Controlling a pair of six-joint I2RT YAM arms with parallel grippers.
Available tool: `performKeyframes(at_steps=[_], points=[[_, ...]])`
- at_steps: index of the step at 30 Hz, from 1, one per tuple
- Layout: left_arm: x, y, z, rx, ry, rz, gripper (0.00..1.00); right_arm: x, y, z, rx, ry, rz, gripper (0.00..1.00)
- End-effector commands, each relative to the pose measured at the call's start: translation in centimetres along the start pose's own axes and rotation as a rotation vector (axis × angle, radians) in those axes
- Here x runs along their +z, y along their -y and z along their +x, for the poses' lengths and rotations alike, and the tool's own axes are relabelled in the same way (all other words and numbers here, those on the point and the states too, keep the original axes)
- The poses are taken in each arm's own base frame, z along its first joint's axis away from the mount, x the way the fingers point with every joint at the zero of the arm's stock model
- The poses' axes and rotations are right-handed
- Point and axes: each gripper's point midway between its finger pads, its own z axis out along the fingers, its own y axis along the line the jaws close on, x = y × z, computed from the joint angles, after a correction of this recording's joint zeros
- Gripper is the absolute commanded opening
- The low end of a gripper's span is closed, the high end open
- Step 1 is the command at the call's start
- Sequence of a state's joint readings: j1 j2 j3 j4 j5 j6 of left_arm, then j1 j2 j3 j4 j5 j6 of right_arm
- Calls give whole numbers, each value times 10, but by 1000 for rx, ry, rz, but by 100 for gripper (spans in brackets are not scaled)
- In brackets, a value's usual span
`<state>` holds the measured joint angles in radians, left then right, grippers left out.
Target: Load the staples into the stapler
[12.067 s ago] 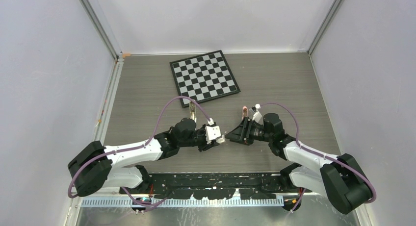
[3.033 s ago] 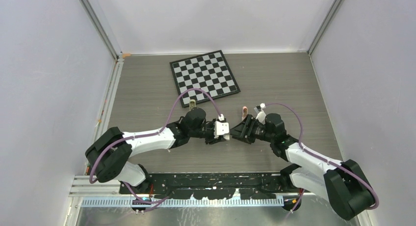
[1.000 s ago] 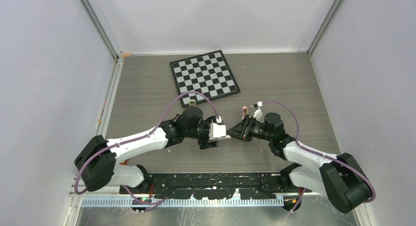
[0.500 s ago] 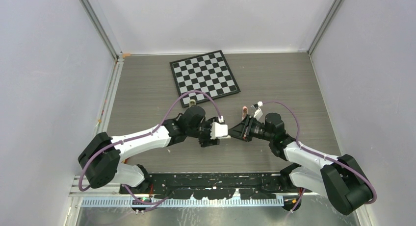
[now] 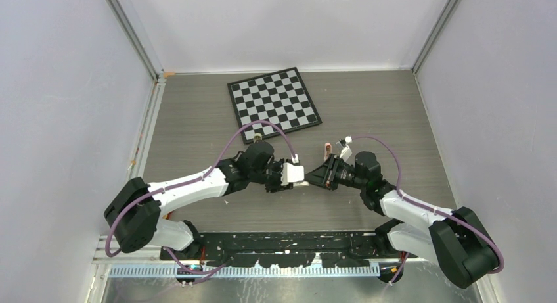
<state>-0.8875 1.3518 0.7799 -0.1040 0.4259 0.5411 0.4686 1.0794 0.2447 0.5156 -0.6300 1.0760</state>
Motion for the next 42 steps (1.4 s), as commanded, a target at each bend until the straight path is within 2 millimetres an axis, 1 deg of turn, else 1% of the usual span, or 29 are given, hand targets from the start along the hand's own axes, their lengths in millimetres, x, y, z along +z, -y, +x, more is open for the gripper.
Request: performKeyframes(at_steps=[1,14,23,26,29,36,40,42], points=[[-8,-7,-8,29,27,-31,40,0,-10,-2,-39,9,-42,27],[-11,-3,6,26,-19,-22,33,-1,-6,0,-45,1,-31,26],[-15,-2,16,20,-48,-31,33,-3,-2,3,-55,-9,-15,27],[-17,-2,22,13,-67,-41,33,-5,6,6,-51,-13,19,27],[-16,3,30,-1,-85,-33,33,-8,13,8,-55,-12,45,27],[-13,9,46,-34,-136,-19,33,-14,25,8,-63,-10,109,26],[-11,10,48,-58,-136,-24,34,-19,33,9,-73,-6,154,26],[-9,10,49,-77,-132,-28,34,-21,41,9,-77,0,194,26]])
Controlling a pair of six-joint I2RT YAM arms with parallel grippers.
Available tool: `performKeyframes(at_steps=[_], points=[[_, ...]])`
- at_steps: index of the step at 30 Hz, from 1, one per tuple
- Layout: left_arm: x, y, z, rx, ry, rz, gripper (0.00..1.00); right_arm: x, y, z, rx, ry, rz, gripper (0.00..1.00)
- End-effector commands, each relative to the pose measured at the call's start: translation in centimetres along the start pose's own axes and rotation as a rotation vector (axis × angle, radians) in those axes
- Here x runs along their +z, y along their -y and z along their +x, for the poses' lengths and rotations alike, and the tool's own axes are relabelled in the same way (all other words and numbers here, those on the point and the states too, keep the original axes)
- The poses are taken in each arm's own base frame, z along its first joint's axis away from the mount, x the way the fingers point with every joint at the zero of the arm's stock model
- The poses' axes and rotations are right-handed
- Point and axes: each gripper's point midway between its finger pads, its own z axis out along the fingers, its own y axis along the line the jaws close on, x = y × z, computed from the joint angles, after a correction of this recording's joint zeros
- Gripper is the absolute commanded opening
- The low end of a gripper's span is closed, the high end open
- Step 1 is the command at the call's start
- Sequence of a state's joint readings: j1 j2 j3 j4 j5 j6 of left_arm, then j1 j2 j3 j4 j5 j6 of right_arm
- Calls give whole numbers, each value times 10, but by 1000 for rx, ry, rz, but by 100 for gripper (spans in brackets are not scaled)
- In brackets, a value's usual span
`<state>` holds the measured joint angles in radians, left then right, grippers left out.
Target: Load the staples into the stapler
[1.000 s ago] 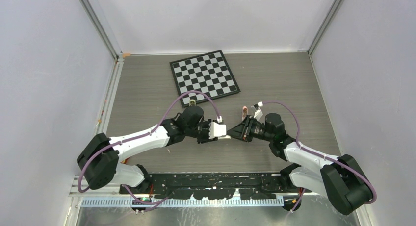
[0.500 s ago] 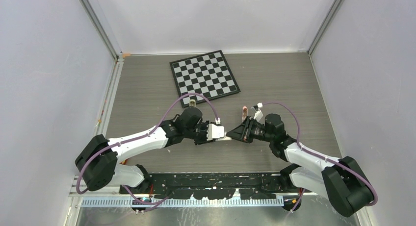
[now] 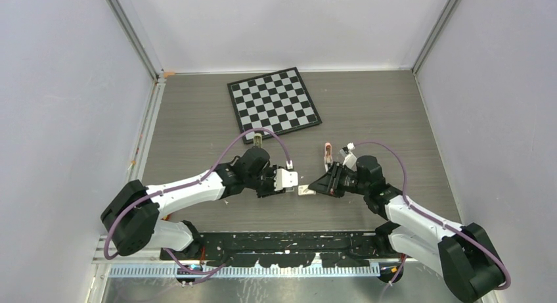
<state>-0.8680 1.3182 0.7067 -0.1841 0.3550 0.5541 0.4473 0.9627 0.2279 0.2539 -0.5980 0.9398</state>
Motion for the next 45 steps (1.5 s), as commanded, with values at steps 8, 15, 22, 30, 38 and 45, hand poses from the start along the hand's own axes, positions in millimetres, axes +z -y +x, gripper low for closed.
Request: performKeyframes(at_steps=[8,15,22,30,38,45], points=[[18,9,2,-72,-45,5,35,-9,35,4,-31,-2,180,27],[36,22,6,-107,-101,22,35,-10,53,8,-1,-14,262,28],[47,25,15,-144,-156,14,36,-15,67,1,18,13,367,35],[37,22,-15,-214,-60,-10,63,-31,49,-15,5,71,410,44],[-11,-34,-33,-348,18,-245,100,-36,36,-27,34,113,433,40],[-88,-89,-21,-681,41,-529,100,-33,29,-33,41,158,457,34]])
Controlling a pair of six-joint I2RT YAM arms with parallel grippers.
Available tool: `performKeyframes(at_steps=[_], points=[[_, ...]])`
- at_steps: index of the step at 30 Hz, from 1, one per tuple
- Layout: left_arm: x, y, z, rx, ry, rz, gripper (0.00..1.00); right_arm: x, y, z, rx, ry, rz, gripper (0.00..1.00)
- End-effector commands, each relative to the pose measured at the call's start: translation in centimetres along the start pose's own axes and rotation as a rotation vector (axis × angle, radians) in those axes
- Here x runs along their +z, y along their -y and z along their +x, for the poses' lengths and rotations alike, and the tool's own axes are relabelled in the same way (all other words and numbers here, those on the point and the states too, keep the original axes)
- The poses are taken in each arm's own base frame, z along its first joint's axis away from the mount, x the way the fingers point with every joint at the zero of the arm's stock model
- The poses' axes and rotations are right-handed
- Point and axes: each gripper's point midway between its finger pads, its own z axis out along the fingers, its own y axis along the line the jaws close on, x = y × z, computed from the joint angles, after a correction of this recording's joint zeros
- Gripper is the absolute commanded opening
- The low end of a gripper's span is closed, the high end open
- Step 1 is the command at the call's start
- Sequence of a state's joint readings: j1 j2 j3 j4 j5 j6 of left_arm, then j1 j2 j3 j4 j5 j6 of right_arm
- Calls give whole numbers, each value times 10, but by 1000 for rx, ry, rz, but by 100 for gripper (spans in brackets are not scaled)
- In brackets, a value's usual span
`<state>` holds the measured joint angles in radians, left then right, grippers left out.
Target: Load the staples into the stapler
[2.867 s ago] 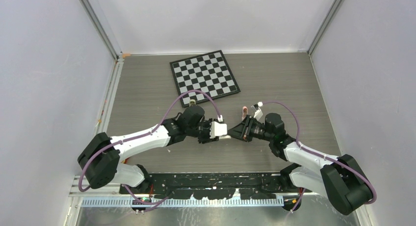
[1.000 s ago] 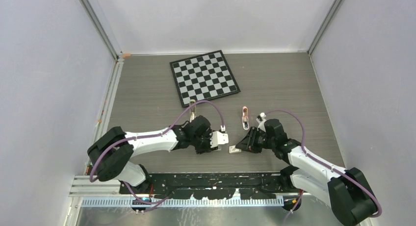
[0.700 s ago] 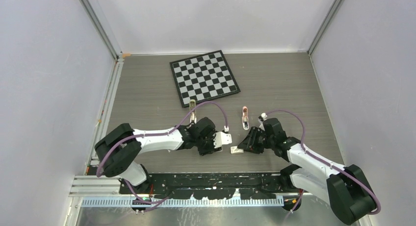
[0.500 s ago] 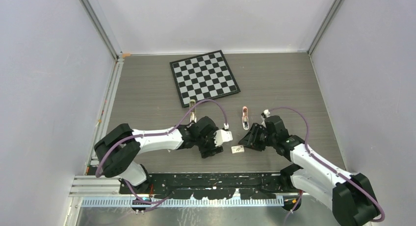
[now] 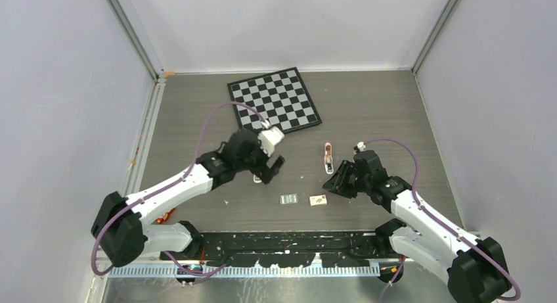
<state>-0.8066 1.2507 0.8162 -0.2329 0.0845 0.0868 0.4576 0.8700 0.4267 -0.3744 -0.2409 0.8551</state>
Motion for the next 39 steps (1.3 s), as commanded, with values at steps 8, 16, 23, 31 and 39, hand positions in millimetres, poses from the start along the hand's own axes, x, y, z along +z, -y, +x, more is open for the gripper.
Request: performKeyframes(at_steps=[8,16,23,31,39], points=[[-91,-41,2,-338,-4,-223,100,9,-42,-6,-105,95,64,34],[-128,-30,21,-274,186,-229,100,28,-66,3,-239,108,140,32],[-153,-54,18,-250,249,-384,100,48,-85,32,-359,62,184,32],[-151,-60,23,-266,190,-418,100,60,-85,45,-431,45,241,26],[-154,-57,21,-248,236,-403,100,73,-82,56,-444,5,244,24]])
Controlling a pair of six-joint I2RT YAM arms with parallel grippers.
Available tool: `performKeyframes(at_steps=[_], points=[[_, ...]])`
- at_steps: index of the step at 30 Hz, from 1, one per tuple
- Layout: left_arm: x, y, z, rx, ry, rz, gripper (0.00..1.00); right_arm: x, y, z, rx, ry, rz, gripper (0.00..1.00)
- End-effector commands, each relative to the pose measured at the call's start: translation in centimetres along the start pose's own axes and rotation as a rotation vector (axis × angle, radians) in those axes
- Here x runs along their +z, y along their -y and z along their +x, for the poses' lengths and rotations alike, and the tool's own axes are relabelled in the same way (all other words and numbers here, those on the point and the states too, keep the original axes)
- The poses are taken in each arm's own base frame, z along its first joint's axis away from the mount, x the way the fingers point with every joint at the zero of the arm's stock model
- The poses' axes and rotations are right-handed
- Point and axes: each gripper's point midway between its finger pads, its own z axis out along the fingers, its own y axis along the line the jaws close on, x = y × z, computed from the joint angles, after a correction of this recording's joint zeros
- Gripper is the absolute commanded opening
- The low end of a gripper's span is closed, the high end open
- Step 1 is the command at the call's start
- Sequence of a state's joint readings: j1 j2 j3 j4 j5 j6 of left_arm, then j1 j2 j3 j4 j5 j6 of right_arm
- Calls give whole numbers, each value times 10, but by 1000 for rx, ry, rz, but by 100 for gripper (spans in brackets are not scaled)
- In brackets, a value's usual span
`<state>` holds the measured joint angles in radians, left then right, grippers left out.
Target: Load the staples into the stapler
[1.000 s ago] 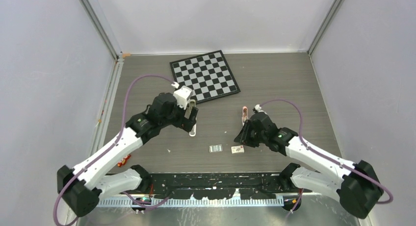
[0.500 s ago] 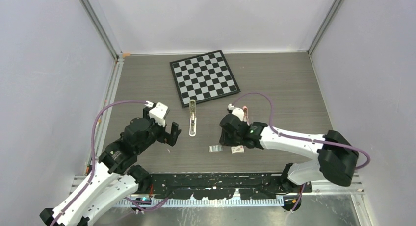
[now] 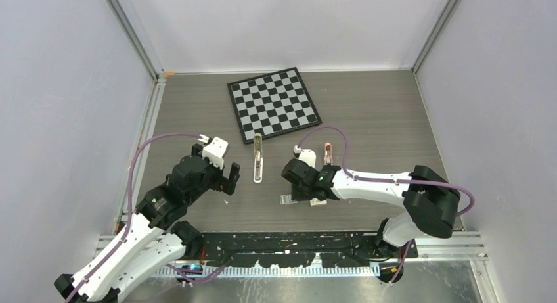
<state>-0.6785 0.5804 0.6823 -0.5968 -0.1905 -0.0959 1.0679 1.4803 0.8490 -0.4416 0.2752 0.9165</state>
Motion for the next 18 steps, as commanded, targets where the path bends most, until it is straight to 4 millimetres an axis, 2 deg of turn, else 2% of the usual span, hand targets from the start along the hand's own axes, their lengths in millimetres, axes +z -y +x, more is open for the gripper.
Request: performKeyframes(at_steps=[1,18], points=[[-9,-3,-20,-11,94,-5,100,2,-15,-12,-4,39,-23,23],[-12,-2,-22,-11,111,5,95,14,-24,-1,-14,0,-55,22]])
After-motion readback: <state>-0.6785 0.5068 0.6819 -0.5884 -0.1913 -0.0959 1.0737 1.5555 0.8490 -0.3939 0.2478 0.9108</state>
